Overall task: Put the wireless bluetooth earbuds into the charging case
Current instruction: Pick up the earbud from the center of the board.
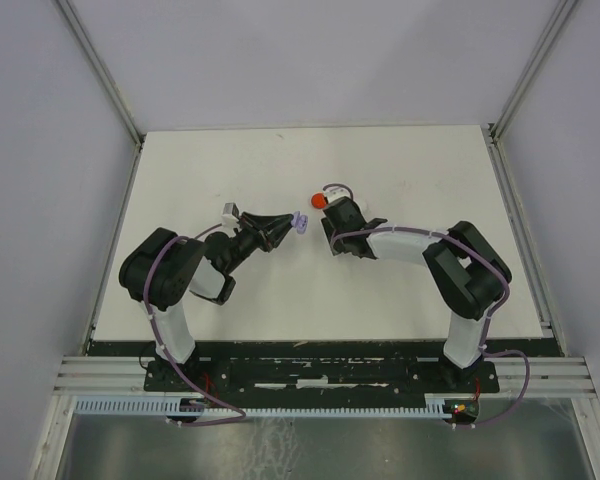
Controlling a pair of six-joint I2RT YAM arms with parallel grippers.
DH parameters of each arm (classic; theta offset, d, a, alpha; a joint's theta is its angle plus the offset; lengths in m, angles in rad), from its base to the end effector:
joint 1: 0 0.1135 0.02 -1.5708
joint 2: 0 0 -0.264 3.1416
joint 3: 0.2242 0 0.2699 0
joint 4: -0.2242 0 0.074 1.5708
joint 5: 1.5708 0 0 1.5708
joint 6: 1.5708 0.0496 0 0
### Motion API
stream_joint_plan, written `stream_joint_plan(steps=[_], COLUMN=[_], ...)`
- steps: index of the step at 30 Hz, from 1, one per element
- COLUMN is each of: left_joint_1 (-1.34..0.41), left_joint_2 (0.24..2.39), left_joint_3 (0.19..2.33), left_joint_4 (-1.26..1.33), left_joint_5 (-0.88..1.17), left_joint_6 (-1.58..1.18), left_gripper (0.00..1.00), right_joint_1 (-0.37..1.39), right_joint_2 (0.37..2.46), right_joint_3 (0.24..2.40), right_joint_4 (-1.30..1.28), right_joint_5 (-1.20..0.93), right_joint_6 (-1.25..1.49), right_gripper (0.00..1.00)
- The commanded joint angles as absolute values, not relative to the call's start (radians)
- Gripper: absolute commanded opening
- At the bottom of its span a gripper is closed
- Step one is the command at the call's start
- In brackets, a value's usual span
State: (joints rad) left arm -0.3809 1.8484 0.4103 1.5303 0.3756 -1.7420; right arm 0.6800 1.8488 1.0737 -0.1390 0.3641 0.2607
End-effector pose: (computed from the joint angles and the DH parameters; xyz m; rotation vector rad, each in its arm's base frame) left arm 0.2776 -0.1308 0.1256 -0.8446 1.6420 -1.8984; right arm 0.3189 0.2352 0.1308 -0.3522 2.3782 -0.0233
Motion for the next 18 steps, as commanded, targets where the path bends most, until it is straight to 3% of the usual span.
stream_joint_plan(steps=[1, 9, 18], left_joint_1=[-0.374, -0.374, -0.369], left_joint_2=[1.842, 1.851, 1.846], left_joint_3=[0.432, 0.435, 0.431], left_joint_4=[1.73, 1.73, 1.73], left_joint_5=[0.393, 0.393, 0.391], left_joint_6=[-1.706, -1.706, -1.706], left_gripper=[0.03, 0.03, 0.03], right_joint_1=[0.669, 0.667, 0.668], right_joint_2=[1.82, 1.666, 1.752], right_joint_3=[1.095, 1.075, 1.217], right_joint_4=[-0.124, -0.166, -0.288], right_joint_5=[0.402, 0.358, 0.231], right_joint_6=[0.266, 0.303, 0.348], right_gripper=[0.63, 0.63, 0.62])
